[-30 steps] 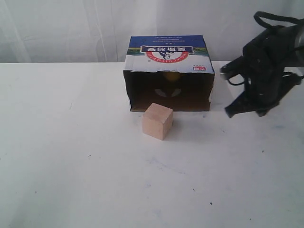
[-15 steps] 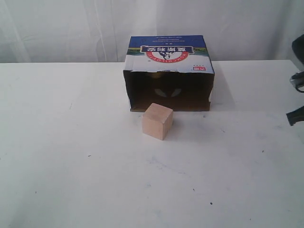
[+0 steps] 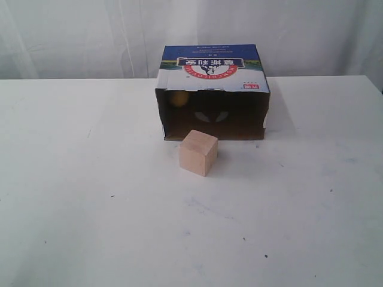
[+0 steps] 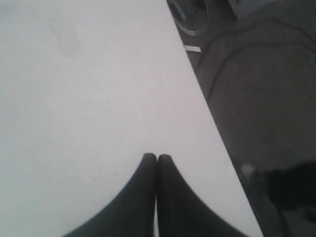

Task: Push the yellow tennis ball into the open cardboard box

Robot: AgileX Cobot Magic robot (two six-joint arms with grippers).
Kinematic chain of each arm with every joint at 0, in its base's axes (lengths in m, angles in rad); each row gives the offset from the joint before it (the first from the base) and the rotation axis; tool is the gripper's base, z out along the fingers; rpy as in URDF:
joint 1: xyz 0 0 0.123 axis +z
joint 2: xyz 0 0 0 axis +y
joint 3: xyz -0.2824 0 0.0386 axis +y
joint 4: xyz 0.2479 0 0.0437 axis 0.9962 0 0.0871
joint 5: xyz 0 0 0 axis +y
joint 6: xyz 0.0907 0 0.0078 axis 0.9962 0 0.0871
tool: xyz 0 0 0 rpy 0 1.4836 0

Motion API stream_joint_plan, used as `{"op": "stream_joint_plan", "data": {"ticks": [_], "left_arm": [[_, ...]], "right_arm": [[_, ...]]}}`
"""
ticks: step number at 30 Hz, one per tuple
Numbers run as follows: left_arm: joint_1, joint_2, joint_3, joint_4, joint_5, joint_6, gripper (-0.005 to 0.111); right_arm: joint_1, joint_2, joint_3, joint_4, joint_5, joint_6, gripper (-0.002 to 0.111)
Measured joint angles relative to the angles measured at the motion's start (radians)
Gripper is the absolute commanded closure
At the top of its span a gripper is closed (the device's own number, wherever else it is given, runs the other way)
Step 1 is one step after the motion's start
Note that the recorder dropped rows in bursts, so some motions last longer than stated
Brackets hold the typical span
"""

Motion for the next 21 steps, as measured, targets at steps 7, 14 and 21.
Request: {"op": "stream_joint_plan", "data": {"ticks": [7,14,21], "left_arm": [[0.000,0.000,0.000,0.000,0.000,0.000,0.107],[0.000,0.000,0.000,0.000,0.000,0.000,0.107],[0.000,0.000,0.000,0.000,0.000,0.000,0.107]], "right_arm": [[0.000,-0.504,0.087,0.093,-0.318,-0.146,0.108],[0.000,-0.916,0.183,0.359,-0.486,-0.525,0.108],[0.000,-1.021,0.201,0.419,-0.424,-0.580,0.108]]}}
